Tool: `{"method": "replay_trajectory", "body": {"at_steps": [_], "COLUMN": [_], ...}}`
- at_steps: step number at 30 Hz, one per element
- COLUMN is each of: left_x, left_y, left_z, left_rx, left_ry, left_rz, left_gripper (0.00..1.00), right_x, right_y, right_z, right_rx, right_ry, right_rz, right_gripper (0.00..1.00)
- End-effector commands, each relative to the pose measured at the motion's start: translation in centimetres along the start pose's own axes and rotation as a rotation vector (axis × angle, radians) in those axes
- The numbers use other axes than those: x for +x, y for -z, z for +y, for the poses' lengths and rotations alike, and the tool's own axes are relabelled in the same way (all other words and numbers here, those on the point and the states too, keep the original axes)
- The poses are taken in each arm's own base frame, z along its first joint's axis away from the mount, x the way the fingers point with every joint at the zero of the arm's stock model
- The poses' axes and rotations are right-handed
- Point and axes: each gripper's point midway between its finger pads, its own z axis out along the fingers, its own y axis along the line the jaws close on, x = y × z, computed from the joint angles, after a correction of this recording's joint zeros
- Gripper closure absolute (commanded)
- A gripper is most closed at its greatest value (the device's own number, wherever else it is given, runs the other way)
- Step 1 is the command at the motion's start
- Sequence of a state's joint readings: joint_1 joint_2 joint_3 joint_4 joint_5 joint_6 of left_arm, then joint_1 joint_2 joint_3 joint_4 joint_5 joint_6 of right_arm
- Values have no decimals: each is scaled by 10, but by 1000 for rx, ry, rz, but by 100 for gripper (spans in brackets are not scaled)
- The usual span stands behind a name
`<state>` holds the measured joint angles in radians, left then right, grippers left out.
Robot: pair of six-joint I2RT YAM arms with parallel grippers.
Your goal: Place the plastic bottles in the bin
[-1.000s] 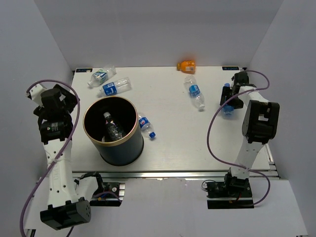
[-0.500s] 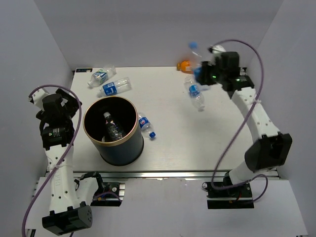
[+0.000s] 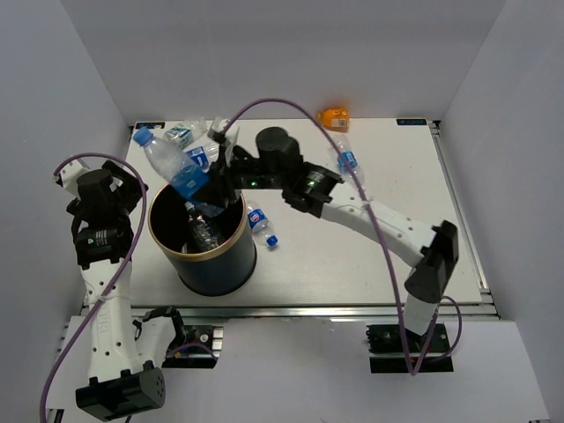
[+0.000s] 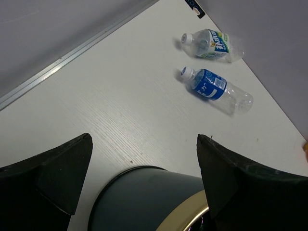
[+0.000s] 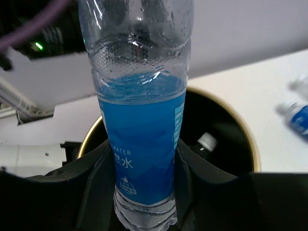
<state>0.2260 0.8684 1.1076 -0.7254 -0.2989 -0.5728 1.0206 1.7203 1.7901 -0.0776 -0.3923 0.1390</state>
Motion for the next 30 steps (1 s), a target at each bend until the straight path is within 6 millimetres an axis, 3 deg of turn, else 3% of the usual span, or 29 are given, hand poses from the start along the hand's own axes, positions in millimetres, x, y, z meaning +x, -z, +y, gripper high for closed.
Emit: {"method": "replay_trajectory", "body": {"at_steps": [1, 2, 4, 7, 9, 10, 13, 17, 18, 19, 20, 25, 27, 28, 29, 30], "left_x": [2, 1, -4, -8, -11, -12, -14, -14, -15, -15, -14, -11, -9, -8, -8, -8], "left_y": [2, 3, 6, 9, 11, 11, 12, 12, 12, 12, 12, 12, 10, 9, 8, 8], "left_z": [2, 2, 2, 3, 3, 4, 4, 3, 3, 3, 4, 8, 8, 8, 7, 6], "left_rx": [1, 0, -4, -7, -7, -12, -16, -16, -14, -13, -17, -28, -27, -22, -21, -18], "left_ry": [-7, -9, -10, -16, -14, -14, -16, -13, -14, -15, -16, -17, -15, -15, -14, -14], "left_rz": [8, 4, -7, -16, -26, -29, -30, -32, -32, -33, -32, -36, -37, -32, -32, -30], "left_gripper": [2, 2, 2, 2, 2, 2, 2, 2, 2, 2, 2, 2, 2, 2, 2, 2], "right_x": [4, 0, 1, -13, -14, -27, -37, -45, -34, -27, -18, 67, 96, 123, 124, 155], "right_y": [-22, -25, -26, -16, -8, 3, 32, 90, 105, 128, 141, 227, 248, 265, 272, 280], "right_z": [14, 22, 18, 13, 10, 11, -6, -69, -82, -115, -133, -243, -271, -297, -311, -336], "right_rx": [-59, -78, -57, 2, 30, 48, 108, 279, 324, 420, 484, 843, 915, 977, 1012, 1080], "right_ry": [-22, -11, -25, 5, 21, 35, 15, -34, -71, -92, -101, -193, -232, -282, -279, -315], "right_rz": [7, 6, 15, -16, -20, -49, -89, -138, -117, -109, -93, 75, 122, 172, 186, 257], "right_gripper": [53, 45, 37, 13, 11, 11, 11, 11, 11, 11, 11, 11, 11, 11, 11, 11]}}
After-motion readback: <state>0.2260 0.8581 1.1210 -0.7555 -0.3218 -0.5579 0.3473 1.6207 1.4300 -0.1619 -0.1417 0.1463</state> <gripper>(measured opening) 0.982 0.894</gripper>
